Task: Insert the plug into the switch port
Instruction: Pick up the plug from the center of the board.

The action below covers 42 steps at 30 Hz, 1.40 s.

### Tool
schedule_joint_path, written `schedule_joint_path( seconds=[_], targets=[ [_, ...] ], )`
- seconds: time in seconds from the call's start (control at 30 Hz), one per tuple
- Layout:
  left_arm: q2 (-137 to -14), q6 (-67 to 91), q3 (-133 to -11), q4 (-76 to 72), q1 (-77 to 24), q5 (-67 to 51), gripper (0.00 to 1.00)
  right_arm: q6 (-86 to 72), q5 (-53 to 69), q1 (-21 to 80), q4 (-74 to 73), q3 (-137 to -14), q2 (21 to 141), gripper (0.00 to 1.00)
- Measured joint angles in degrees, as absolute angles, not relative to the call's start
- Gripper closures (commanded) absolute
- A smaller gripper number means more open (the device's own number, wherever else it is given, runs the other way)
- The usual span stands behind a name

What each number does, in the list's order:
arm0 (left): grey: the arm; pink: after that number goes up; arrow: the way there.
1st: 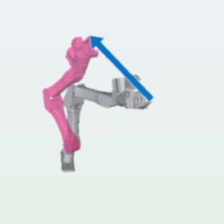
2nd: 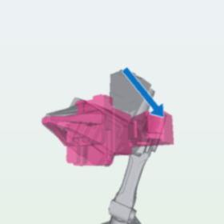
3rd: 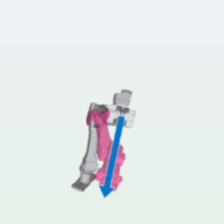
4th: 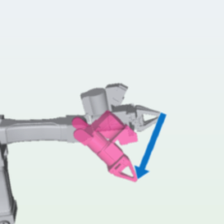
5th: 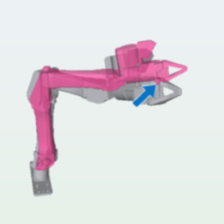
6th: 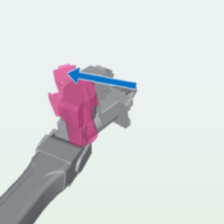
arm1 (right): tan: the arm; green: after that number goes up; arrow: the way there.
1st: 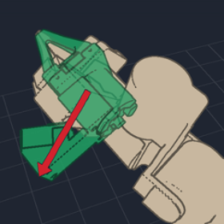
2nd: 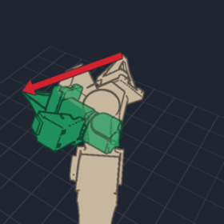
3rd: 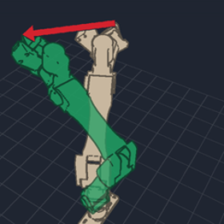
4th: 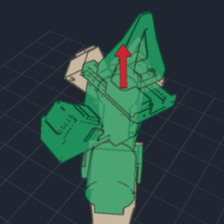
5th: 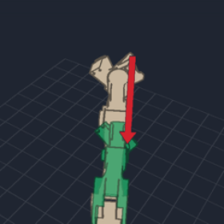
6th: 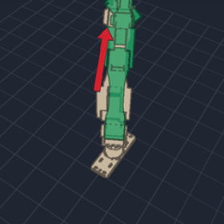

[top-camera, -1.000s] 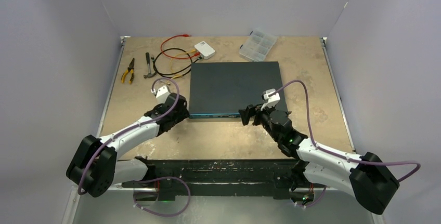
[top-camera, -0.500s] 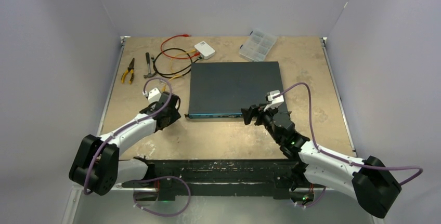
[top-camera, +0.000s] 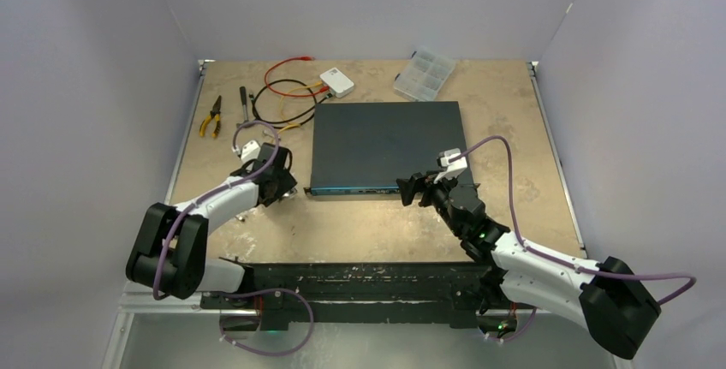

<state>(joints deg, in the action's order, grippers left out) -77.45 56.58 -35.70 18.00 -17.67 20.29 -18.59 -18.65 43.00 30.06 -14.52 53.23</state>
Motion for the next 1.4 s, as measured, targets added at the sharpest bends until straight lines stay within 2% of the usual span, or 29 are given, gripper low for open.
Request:
schedule_joint_path(
  seconds=[0.43, 0.57, 0.77, 1.13, 1.4],
  targets=[
    [-79.8, 51.2, -37.9, 20.5, -17.7, 18.3, 0.54, -18.6, -18.7, 43.0, 30.1, -14.5, 54.0, 0.09],
    [-79.7, 48.3, -38.7, 25.1, -19.9, 19.6, 0.53, -18.6, -18.7, 43.0, 30.1, -14.5, 54.1, 0.09],
    [-79.8, 45.2, -42.5, 34.7, -28.7, 22.7, 0.47, -18.6, -18.6, 43.0, 30.3, -14.5, 54.9, 0.09],
    [-75.5, 50.7, -42.0, 36.5, -28.8, 25.2, 0.44, -18.6, -18.6, 43.0, 30.5, -14.5, 55.1, 0.09],
    [-75.5, 57.2, -35.6, 32.0, -25.5, 23.4, 0.52, -18.6, -18.5, 43.0, 30.5, -14.5, 54.8, 0.09]
  ],
)
